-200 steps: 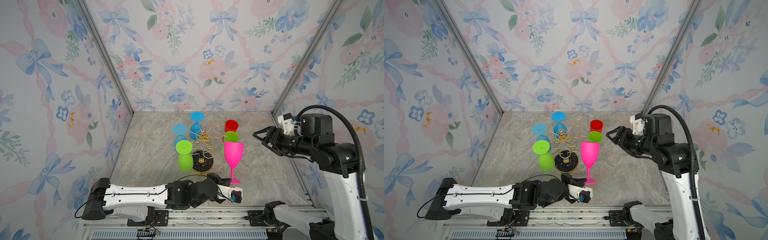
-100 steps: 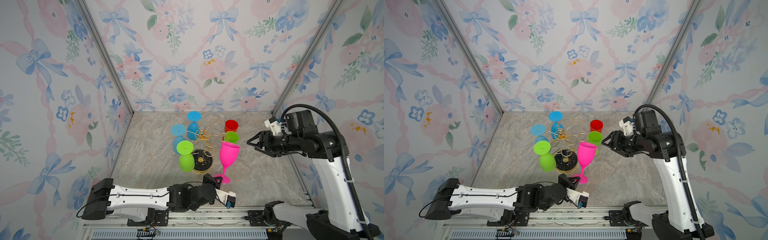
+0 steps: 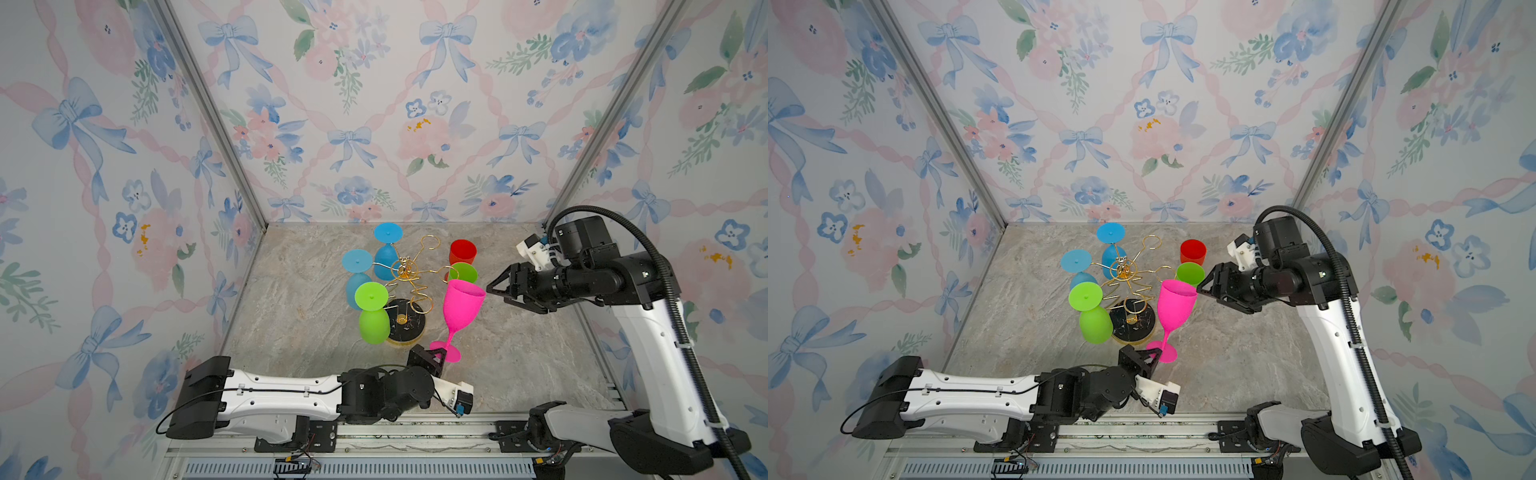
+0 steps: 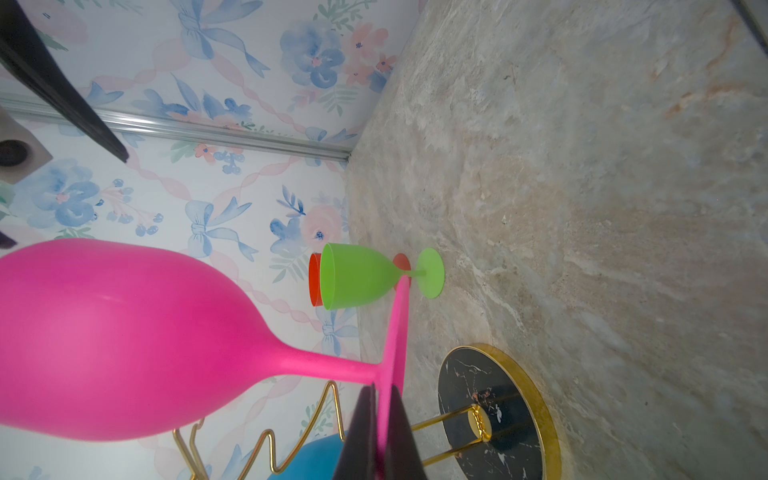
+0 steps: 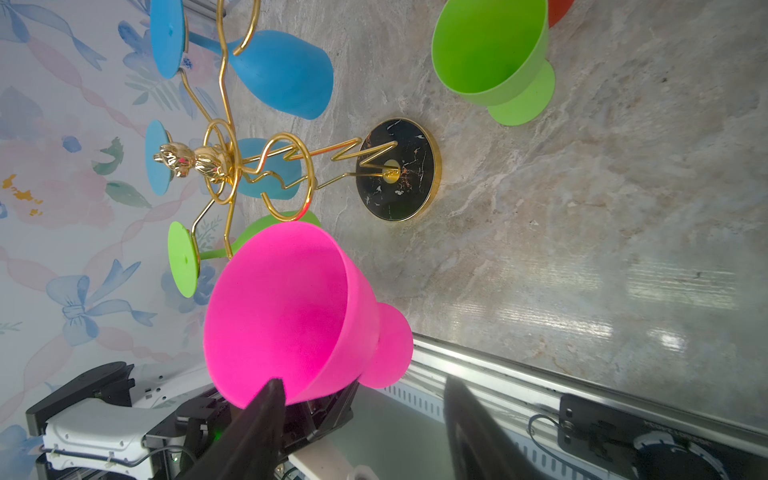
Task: Take the wine glass off the wine glass rack
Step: Pick up the wine glass from the wine glass rack.
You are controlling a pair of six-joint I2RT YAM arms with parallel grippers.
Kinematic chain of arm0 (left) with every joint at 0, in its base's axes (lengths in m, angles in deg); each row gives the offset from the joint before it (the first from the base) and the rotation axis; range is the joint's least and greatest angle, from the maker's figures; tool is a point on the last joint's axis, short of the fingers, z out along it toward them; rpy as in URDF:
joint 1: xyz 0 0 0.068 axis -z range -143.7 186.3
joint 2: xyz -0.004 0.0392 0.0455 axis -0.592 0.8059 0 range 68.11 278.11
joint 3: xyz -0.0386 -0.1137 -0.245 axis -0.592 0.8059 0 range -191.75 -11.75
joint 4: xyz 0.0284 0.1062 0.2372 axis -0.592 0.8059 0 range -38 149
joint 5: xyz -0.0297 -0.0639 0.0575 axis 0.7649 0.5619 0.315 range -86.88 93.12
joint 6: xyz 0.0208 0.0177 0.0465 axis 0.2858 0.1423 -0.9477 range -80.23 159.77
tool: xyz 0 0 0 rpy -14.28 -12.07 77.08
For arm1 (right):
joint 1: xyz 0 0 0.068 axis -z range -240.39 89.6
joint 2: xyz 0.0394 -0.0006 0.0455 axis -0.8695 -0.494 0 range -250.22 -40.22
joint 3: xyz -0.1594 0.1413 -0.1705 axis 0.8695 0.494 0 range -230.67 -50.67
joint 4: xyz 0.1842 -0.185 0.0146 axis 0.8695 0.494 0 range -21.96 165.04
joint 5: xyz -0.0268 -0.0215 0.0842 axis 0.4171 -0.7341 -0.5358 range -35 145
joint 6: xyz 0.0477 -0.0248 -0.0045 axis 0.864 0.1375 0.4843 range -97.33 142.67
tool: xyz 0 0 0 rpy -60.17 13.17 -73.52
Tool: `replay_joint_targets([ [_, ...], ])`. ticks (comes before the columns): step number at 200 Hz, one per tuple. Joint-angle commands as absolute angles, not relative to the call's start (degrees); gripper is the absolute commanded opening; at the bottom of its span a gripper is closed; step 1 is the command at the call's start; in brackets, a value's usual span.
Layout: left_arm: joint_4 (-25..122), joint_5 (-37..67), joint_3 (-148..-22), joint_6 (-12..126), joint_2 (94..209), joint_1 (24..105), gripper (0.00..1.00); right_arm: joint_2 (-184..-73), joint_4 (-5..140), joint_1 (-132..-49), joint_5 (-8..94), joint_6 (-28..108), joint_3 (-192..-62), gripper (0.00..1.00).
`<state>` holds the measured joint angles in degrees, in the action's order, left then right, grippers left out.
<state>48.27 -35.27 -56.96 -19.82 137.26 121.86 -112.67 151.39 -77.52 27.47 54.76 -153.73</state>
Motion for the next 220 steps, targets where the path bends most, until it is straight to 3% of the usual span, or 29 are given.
replay_joint_targets([
  [1,46.28,-36.21,-57.46,-22.68,138.17,122.39,0.0,-112.94,151.94,-78.65,26.55,54.49,-155.1,0.62],
  [90,34.4,-41.3,-53.74,-33.59,139.39,122.7,0.0,-114.93,156.09,-79.38,26.68,51.08,-155.9,0.47],
  [152,31.62,-42.97,-52.54,-38.99,140.45,122.85,0.0,-116.46,159.87,-79.04,25.67,48.96,-158.64,0.29],
  [220,25.59,-42.95,-49.14,-45.46,140.18,122.75,0.0,-117.04,164.02,-78.94,23.41,47.67,-160.28,0.23],
])
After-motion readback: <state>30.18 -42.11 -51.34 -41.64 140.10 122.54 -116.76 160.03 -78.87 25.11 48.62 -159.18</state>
